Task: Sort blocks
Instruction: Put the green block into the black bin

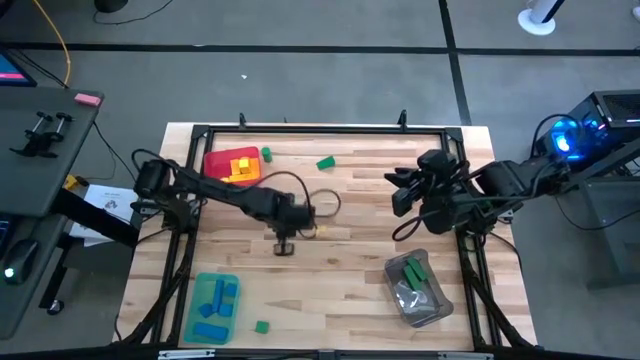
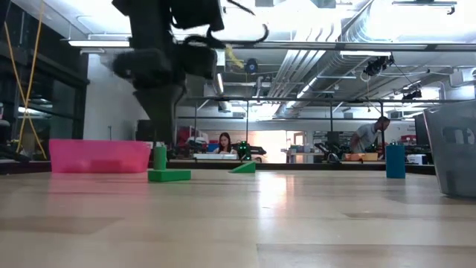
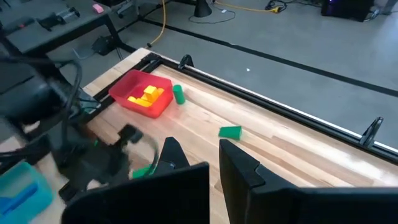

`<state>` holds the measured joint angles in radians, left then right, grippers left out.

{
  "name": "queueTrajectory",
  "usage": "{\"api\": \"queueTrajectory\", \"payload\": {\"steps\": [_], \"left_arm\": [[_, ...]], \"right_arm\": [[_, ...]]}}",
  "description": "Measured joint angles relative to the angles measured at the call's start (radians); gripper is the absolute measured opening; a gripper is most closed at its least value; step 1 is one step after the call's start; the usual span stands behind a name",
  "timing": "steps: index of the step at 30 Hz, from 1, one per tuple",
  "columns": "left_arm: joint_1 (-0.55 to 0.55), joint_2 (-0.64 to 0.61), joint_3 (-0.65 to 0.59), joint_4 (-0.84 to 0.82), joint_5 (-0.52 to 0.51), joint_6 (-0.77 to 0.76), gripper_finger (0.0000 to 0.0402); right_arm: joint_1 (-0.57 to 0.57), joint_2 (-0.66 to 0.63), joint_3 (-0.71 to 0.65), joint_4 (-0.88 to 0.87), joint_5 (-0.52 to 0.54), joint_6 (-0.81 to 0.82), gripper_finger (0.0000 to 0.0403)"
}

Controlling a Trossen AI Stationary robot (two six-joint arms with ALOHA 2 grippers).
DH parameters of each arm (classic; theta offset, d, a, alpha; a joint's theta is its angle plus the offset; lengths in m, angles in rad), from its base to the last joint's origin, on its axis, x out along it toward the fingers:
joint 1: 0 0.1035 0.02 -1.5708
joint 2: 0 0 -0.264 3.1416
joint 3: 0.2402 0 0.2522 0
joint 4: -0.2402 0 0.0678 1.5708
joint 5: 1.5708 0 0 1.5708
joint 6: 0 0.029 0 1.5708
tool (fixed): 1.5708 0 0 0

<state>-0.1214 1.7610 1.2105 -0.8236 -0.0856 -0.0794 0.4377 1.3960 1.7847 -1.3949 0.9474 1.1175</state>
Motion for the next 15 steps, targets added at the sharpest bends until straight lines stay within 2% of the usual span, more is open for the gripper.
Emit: {"api": "queueTrajectory", "payload": {"steps": [3, 8, 12, 15], "left_arm": [[0.041, -0.014, -0.029, 0.038, 0.000, -0.225, 0.0000], [0.077, -0.022, -0.078, 0.034, -0.091, -0.588, 0.0004], [0.074, -0.017, -0.121, 0.046, -0.087, -0.713, 0.0029], [0.075, -0.022, -0.124, 0.049, -0.063, -0.728, 0.0060]], "right_arm": [[0.000, 0.013, 0.000, -0.009, -0.003, 0.000, 0.0000], [0.000, 0.024, 0.000, -0.016, -0.021, 0.000, 0.0000], [0.000, 0.024, 0.000, -0.017, -0.023, 0.001, 0.0000], [0.000, 0.024, 0.000, -0.028, -0.023, 0.000, 0.0000]]}}
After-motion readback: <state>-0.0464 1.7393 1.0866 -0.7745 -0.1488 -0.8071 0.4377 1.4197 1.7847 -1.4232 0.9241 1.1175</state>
